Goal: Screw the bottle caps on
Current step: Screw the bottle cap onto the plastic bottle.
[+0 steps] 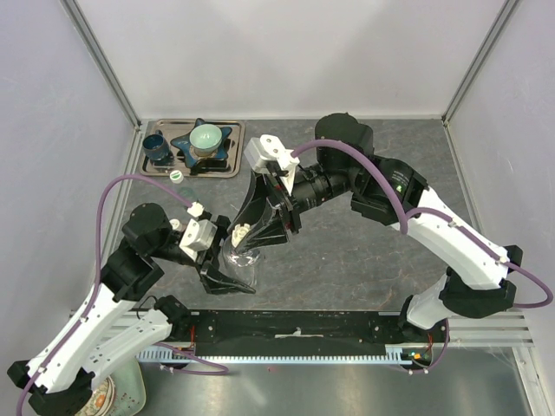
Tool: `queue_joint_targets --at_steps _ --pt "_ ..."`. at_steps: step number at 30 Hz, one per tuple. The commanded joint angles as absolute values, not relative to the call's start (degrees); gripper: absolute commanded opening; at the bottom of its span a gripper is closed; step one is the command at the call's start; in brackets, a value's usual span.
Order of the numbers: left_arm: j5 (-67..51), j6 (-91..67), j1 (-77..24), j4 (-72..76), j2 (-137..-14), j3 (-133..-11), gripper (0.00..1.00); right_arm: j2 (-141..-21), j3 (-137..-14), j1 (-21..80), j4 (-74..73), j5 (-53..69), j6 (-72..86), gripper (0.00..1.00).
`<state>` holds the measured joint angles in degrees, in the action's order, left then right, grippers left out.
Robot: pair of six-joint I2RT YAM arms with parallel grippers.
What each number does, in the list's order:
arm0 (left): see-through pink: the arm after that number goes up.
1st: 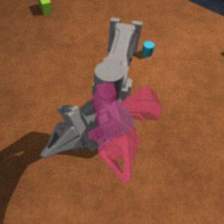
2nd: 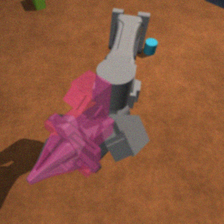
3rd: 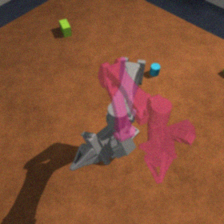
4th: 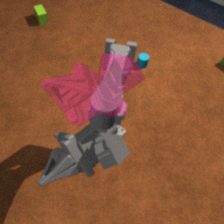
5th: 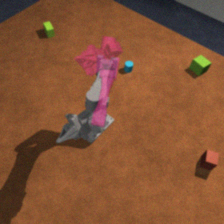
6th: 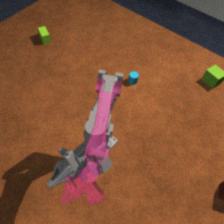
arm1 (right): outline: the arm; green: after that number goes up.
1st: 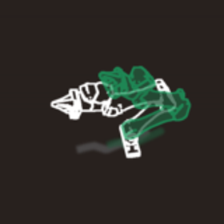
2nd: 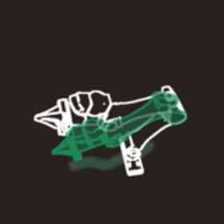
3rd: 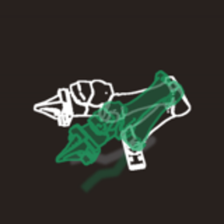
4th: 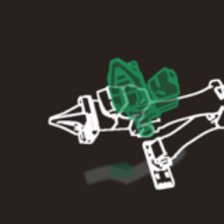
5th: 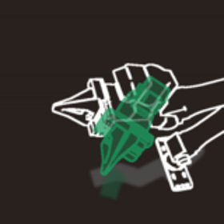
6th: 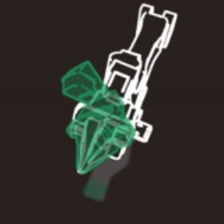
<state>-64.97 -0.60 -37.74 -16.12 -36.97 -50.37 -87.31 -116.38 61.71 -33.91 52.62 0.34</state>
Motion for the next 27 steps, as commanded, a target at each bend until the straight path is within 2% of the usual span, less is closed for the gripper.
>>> queue_joint_targets --at_steps 1,10,14,16,27 --pt "-64.8 -1.2 -37.6 -21.9 -36.8 -47.6 0.02 -84.4 -124.5 61.1 -29.9 52.1 -2.5 0.0" --pt "-56.5 -2.0 -37.5 -24.0 -37.1 -47.5 0.02 -87.4 -128.9 61.1 -42.2 38.7 -11.2 0.0" --pt "-50.4 -2.1 -37.4 -26.0 -37.9 -47.7 0.02 -86.2 -128.1 61.2 -42.3 27.4 -13.5 0.0" --pt "-47.8 -2.3 -37.4 -27.1 -38.3 -48.2 0.02 -85.8 -128.1 61.2 -42.3 25.4 -14.9 0.0" --pt "-49.4 -0.1 -37.4 -27.6 -38.1 -49.4 0.02 -89.1 -133.2 61.1 -52.8 36.9 -15.6 0.0"
